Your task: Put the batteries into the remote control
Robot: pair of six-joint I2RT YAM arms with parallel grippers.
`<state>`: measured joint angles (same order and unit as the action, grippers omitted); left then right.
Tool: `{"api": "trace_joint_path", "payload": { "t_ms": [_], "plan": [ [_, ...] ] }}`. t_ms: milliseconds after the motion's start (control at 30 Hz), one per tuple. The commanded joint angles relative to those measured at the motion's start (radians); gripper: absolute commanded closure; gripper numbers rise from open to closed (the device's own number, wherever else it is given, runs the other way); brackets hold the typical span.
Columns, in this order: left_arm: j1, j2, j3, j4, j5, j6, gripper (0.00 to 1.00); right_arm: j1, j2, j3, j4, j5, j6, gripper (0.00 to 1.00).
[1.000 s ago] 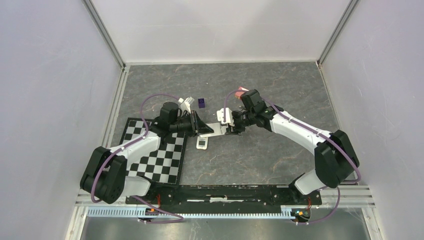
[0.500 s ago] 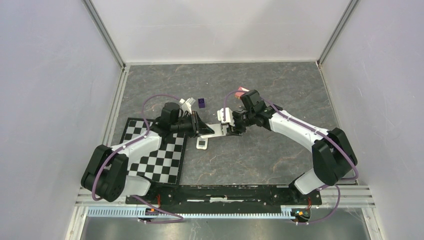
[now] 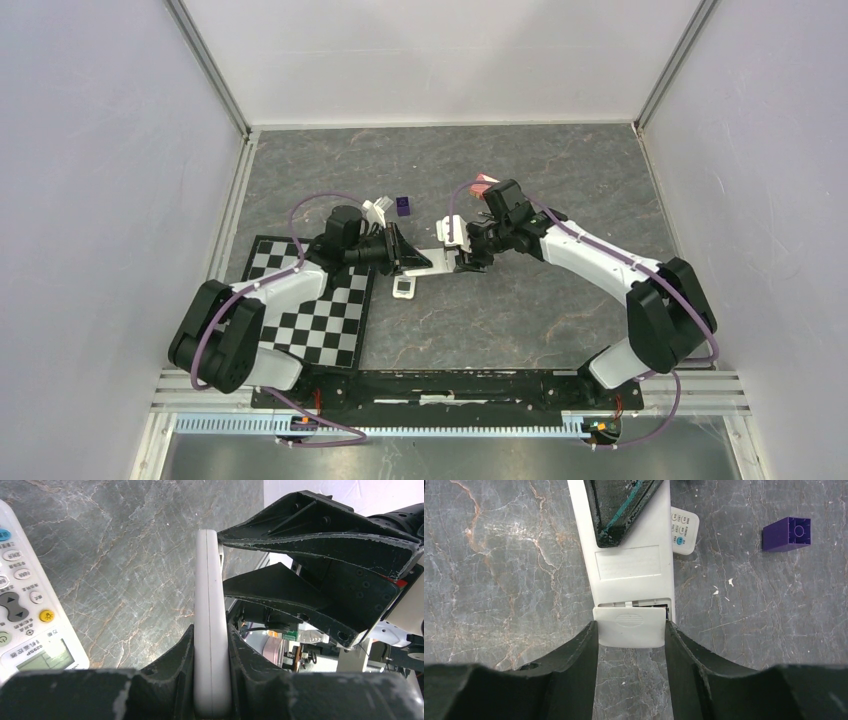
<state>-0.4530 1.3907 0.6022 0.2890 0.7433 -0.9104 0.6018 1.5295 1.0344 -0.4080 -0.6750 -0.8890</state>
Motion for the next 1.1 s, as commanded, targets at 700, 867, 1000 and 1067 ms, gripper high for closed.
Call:
{"api": "trace_joint_path", "payload": {
  "t_ms": [700,867,1000,1067],
  "plan": [
    [-0.03,0.038,-0.074,0.714,0.354,-0.411,0.98,0.044,-0.042,0.007,0.048,-0.001,0.01,0.48],
    [-0.03,0.079,-0.093,0.806,0.354,-0.445,0.98,0.044,-0.042,0.021,-0.001,0.027,0.0,0.47],
    [-0.03,0.135,-0.105,0.961,0.355,-0.53,0.98,0.046,-0.025,0.062,-0.085,0.05,-0.032,0.48],
    [-0.03,0.169,-0.112,1.041,0.355,-0.571,0.98,0.049,-0.018,0.078,-0.121,0.062,-0.048,0.47]
  ]
}}
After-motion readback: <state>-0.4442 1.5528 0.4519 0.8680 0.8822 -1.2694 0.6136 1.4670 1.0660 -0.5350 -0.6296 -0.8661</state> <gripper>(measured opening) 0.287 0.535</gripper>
